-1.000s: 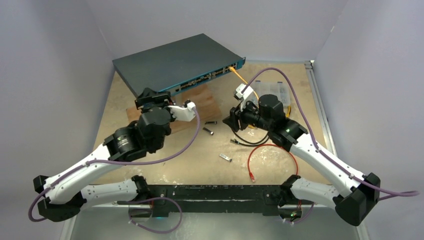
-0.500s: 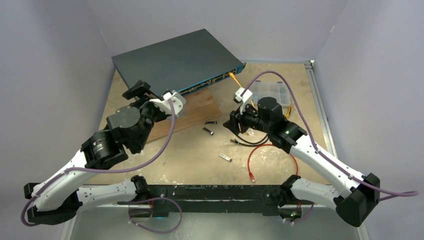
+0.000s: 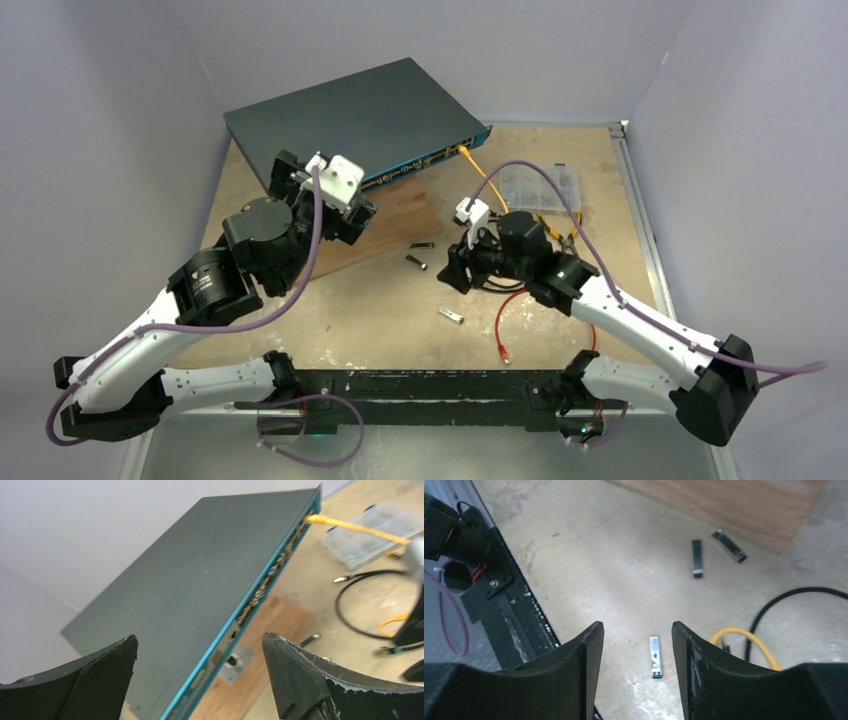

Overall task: Insert the plug into the switch port
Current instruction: Pick up the plug from the center of the board.

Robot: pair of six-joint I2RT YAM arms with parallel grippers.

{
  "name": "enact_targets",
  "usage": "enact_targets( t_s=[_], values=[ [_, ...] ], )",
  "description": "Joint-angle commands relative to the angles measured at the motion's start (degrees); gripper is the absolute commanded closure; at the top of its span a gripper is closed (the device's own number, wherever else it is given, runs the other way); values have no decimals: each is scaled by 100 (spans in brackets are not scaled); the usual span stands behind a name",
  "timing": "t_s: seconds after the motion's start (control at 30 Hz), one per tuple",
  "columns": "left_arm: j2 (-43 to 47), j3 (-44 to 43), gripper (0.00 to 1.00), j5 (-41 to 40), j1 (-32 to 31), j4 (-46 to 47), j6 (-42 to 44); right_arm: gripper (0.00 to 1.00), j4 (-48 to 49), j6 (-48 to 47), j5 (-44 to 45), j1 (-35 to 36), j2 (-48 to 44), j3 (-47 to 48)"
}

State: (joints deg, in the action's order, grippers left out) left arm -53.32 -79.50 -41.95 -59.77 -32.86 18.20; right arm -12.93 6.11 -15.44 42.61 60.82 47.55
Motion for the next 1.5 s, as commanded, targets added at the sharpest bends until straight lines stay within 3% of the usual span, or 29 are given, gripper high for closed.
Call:
enact_targets(
  t_s=[0.0,0.17,0.4,0.57,0.73,0.97,1.47],
  values=[
    [-107,-404,3,636,-17,-74,-1457,44,-89,557,436,435,169,-32],
    [-16,-216,1,1193,-17,69,-2103,42,-288,1068,899,717,290,-263],
    [303,66,1,548,-17,53,-2880,42,-522,1556,1472,942,482,-521],
    [453,456,1,566,-17,339,-3030,44,-607,1772,1893,1113,964,-531],
    [130,340,1,520,-17,45,-3120,44,-612,1983,2213,1585,1513,-431],
    [267,455,1,416,-17,236,-3109,45,-792,2233,2863,1728,1918,-386],
    [260,514,2,499,-17,278,-3125,54,-502,2235,2759,1781,2233,-523]
  ],
)
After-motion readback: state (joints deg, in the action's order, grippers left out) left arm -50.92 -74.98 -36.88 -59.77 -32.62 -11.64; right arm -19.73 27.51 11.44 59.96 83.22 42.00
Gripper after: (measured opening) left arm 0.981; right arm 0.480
